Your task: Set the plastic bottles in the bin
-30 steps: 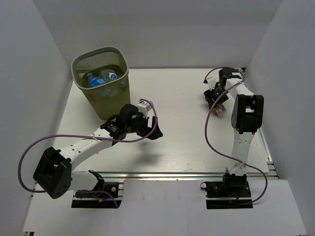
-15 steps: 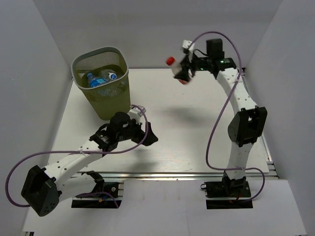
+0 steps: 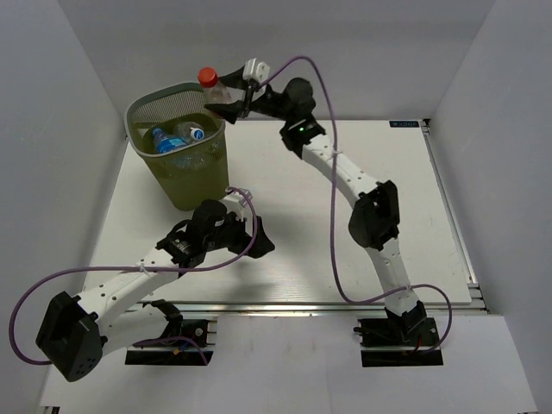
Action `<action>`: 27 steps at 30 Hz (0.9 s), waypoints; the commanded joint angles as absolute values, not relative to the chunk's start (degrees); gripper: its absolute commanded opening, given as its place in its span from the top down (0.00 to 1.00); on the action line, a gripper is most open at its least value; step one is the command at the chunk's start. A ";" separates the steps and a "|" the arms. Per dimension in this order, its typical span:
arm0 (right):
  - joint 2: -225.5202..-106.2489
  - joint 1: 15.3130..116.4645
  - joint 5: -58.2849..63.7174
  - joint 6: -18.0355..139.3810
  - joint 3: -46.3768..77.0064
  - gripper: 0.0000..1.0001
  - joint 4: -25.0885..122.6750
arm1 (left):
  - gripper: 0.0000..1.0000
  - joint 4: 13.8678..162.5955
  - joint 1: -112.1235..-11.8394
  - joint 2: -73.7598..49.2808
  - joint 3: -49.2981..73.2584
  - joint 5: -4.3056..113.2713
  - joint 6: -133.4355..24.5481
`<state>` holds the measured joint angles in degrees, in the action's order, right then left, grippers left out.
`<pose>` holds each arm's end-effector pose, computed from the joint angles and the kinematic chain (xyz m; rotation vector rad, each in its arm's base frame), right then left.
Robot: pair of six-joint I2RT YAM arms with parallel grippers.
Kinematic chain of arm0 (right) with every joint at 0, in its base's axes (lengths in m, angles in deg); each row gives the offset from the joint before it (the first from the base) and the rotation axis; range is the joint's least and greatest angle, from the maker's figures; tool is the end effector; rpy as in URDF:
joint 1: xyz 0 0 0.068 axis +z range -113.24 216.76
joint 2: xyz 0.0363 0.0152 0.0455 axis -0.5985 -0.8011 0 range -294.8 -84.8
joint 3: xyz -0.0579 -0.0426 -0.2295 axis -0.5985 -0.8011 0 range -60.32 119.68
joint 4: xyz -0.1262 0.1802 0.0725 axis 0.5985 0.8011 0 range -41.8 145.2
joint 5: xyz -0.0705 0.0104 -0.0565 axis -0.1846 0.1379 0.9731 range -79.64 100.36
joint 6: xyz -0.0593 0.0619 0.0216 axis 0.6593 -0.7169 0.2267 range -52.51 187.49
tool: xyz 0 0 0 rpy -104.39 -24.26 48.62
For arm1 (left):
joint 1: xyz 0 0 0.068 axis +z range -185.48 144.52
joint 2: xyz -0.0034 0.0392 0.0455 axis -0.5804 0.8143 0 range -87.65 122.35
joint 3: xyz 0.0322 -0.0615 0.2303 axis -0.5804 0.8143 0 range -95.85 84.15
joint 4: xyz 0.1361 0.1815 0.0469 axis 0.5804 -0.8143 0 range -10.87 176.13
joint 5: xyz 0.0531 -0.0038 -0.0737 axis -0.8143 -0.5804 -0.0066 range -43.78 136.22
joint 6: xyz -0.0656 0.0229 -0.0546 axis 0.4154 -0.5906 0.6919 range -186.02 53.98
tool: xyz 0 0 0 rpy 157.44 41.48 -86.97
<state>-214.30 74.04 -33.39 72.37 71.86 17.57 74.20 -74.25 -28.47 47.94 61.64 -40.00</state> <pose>0.3535 0.3375 0.4331 -1.0206 0.6444 0.8739 0.1773 -0.1691 0.1980 0.4177 2.2731 -0.9079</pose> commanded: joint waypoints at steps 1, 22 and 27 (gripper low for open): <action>-217.16 77.80 -24.55 70.38 72.47 0.92 5.05 | 0.01 75.41 -74.42 -28.76 48.03 61.08 -39.39; -203.05 73.86 -10.21 80.55 68.54 0.10 33.71 | 0.01 79.79 -74.42 -24.64 47.32 60.46 -39.47; -194.59 65.01 -6.17 81.29 57.47 0.10 56.87 | 0.01 81.64 -74.42 -23.57 46.09 60.46 -41.58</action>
<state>-199.37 70.63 -10.16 79.10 61.81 39.88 78.66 -74.25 -23.35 48.16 60.72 -39.61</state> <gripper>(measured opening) 0.904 0.992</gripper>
